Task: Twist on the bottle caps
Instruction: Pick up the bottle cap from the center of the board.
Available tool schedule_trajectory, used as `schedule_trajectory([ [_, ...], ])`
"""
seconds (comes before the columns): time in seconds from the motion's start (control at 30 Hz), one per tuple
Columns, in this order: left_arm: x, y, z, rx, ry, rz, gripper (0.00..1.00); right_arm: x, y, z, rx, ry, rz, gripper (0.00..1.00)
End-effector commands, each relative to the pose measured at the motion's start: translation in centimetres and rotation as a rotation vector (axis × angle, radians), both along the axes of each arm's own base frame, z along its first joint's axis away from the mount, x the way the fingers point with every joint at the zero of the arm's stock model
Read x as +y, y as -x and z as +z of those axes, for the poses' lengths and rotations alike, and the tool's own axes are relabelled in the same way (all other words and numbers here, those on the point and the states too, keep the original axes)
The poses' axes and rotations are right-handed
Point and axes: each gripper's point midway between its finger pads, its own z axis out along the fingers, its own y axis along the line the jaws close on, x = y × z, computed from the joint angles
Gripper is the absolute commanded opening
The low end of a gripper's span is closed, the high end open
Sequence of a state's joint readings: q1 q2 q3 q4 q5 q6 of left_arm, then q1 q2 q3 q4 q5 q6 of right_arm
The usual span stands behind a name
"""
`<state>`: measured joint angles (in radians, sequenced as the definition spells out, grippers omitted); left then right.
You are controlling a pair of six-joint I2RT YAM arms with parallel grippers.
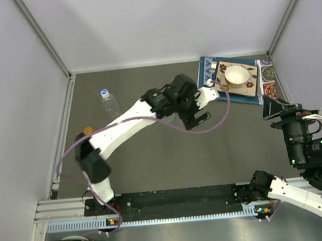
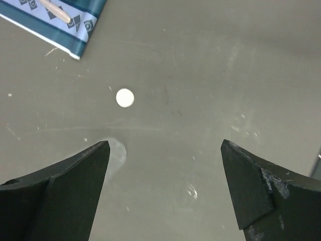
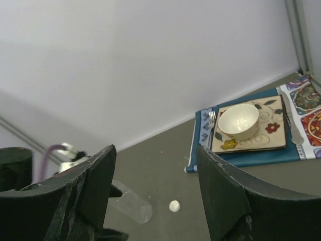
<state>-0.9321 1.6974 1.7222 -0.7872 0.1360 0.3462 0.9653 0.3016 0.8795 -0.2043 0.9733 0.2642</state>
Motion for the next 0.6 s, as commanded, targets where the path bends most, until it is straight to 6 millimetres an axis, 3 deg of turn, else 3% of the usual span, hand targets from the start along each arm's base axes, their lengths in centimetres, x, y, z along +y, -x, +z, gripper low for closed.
schedule_trajectory([
  [0.0, -3.4, -4.2, -0.5, -0.067, -0.013, -0.028, 0.98, -2.5, 0.7, -0.6, 0.031, -0.012, -0.081, 0.66],
  [0.03, -4.4, -4.9, -2.7, -0.025, -0.027, -0.034, 0.98, -1.8, 0.5, -0.6, 0.035, 0.013, -0.057, 0.68],
  [0.1, -5.2, -7.3, -2.6, -0.022, 0.004, 0.002, 0.98, -1.3, 0.4, 0.0, 0.03, 0.033, -0.035, 0.69],
  [0.13, -5.8, -8.2, -4.6, 0.012, -0.01, 0.013, 0.98, -1.0, 0.3, 0.1, 0.031, 0.05, -0.028, 0.7],
  [0.2, -5.7, -10.3, -4.9, 0.012, 0.003, 0.054, 0.97, -0.4, 0.0, 0.4, 0.037, 0.086, -0.023, 0.7],
  [0.23, -5.8, -11.1, -6.6, 0.036, -0.011, 0.067, 0.95, -0.1, -0.1, 0.4, 0.038, 0.099, -0.014, 0.7],
  [0.27, -5.4, -12.0, -7.1, 0.038, -0.015, 0.085, 0.92, 0.2, -0.3, 0.4, 0.045, 0.115, -0.015, 0.7],
  [0.33, -5.0, -12.9, -9.3, 0.035, -0.062, 0.107, 0.89, 0.4, -0.5, 0.2, 0.051, 0.133, -0.014, 0.7],
  [0.43, -4.0, -14.1, -11.9, 0.01, -0.145, 0.149, 0.74, 0.6, -0.6, -0.1, 0.055, 0.126, -0.013, 0.7],
  [0.57, -2.9, -14.3, -14.4, 0.049, -0.185, 0.162, 0.73, 0.9, -0.8, -0.1, 0.053, 0.143, -0.011, 0.69],
])
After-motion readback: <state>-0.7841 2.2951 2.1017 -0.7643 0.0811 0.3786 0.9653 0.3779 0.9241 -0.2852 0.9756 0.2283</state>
